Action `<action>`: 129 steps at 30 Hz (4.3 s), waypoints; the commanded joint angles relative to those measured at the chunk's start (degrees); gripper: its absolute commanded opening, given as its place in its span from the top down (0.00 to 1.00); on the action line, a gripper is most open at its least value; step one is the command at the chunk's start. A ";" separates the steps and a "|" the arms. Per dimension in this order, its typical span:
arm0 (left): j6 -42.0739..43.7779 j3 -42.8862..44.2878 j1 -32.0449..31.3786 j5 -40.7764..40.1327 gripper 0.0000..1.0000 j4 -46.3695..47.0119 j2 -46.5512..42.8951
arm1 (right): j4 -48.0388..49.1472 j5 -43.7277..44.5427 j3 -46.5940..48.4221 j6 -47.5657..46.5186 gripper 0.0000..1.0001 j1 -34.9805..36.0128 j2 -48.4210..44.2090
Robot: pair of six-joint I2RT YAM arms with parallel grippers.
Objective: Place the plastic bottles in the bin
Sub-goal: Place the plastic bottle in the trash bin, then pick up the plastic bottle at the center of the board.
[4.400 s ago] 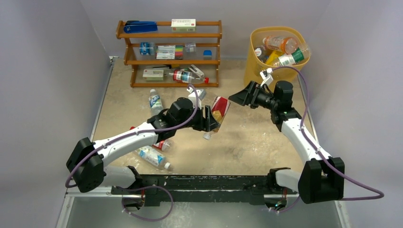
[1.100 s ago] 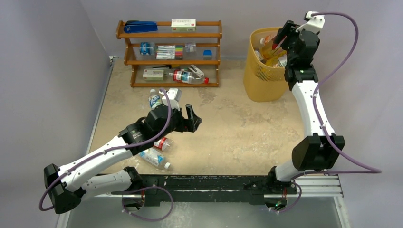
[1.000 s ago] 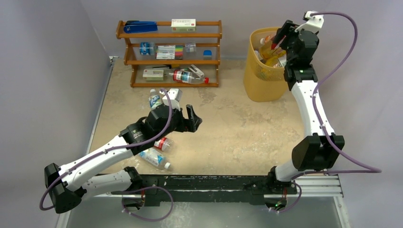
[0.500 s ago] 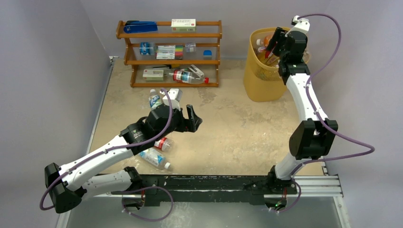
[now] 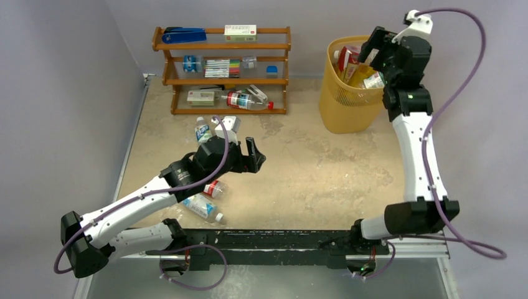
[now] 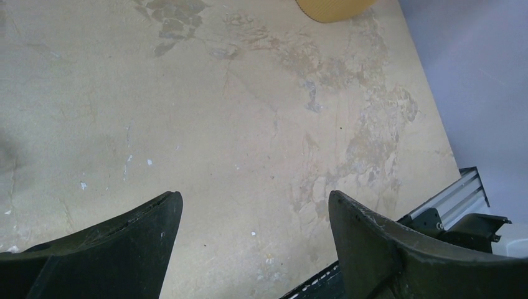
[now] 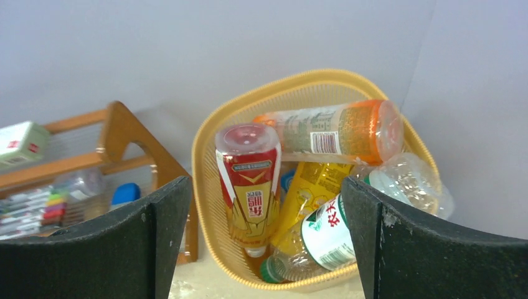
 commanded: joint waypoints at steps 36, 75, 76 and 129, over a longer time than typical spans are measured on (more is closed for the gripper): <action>-27.29 18.02 17.70 -5.27 0.12 27.03 42.30 | 9.93 -24.92 -44.96 12.07 0.05 7.56 -27.98; -50.91 31.11 25.82 -4.34 0.37 41.21 67.57 | 16.27 -29.25 -52.74 8.69 0.05 7.53 -24.53; -51.11 30.13 25.96 -4.06 0.40 42.07 67.22 | 16.29 -29.25 -52.73 8.72 0.05 7.53 -24.61; -3.50 -12.27 0.79 19.71 0.61 26.62 11.69 | 5.70 -48.57 -48.13 13.61 0.00 7.55 -30.16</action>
